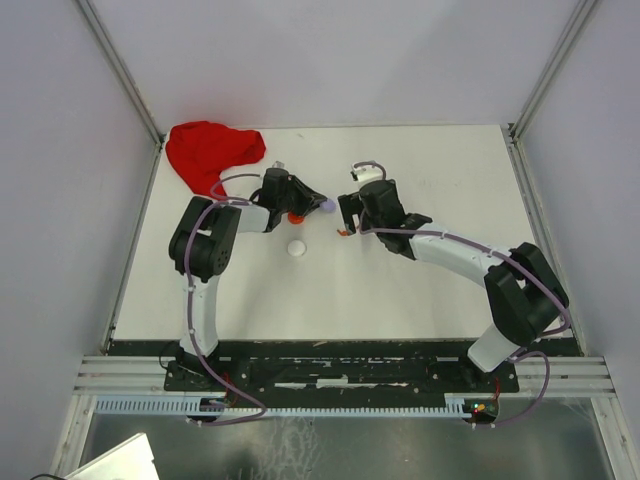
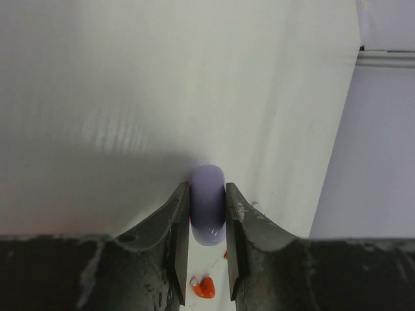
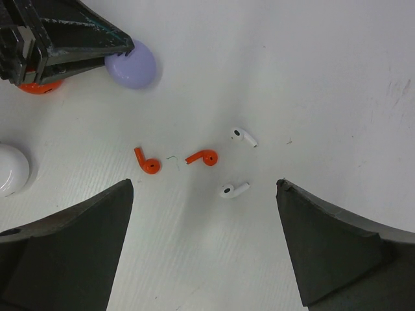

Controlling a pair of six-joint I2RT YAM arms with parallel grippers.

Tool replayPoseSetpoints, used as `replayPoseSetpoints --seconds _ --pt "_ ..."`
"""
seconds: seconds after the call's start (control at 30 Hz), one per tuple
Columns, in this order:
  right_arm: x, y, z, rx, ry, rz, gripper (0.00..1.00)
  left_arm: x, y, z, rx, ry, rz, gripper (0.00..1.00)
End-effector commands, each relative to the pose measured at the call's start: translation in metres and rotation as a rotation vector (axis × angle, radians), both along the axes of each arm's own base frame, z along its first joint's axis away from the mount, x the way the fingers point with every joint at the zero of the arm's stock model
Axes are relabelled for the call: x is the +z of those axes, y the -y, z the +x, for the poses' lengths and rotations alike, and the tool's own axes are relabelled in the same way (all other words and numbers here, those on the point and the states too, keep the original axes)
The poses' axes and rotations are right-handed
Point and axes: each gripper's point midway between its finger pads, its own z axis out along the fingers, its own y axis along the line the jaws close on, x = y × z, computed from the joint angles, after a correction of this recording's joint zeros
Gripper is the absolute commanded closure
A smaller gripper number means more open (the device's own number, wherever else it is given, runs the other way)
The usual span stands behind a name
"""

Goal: Insert the wireless bluetooth earbuds into the charging case
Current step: Place the charging case at the center of the board, then pick up the charging case at the center of the board.

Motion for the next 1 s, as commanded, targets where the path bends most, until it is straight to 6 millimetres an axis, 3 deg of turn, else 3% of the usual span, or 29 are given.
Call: replayPoseSetpoints --seconds 0.0,0.1,0.2,0.3,0.4,0.57,0.77,0.97 --pt "0.030 -0.005 0.006 -0.005 0.053 0.075 0.00 0.007 -0.006 0.014 -0.007 0.076 0.087 0.87" --pt "0.027 -0.007 0.007 0.006 0.041 0.080 0.00 0.006 -0.007 0.015 -0.012 0.081 0.110 0.74" --pt "0.024 -0.016 0.006 0.038 0.018 0.093 0.00 0.007 -0.010 0.017 -0.009 0.085 0.113 0.54" --pt "0.016 -0.032 0.003 0.102 -0.033 0.112 0.00 0.008 -0.020 0.019 0.011 0.082 0.115 0.30" --pt "0.007 -0.051 0.001 0.170 -0.082 0.136 0.01 0.015 -0.037 0.022 0.045 0.089 0.115 0.14" --pt "-0.009 -0.089 0.004 0.257 -0.149 0.131 0.02 0.054 -0.074 0.023 0.127 0.180 0.060 0.09" --pt "-0.023 -0.134 0.018 0.311 -0.190 0.149 0.03 0.106 -0.120 0.010 0.223 0.291 -0.019 0.09" --pt "-0.038 -0.174 0.032 0.351 -0.218 0.150 0.04 0.124 -0.149 -0.010 0.277 0.333 -0.084 0.11"
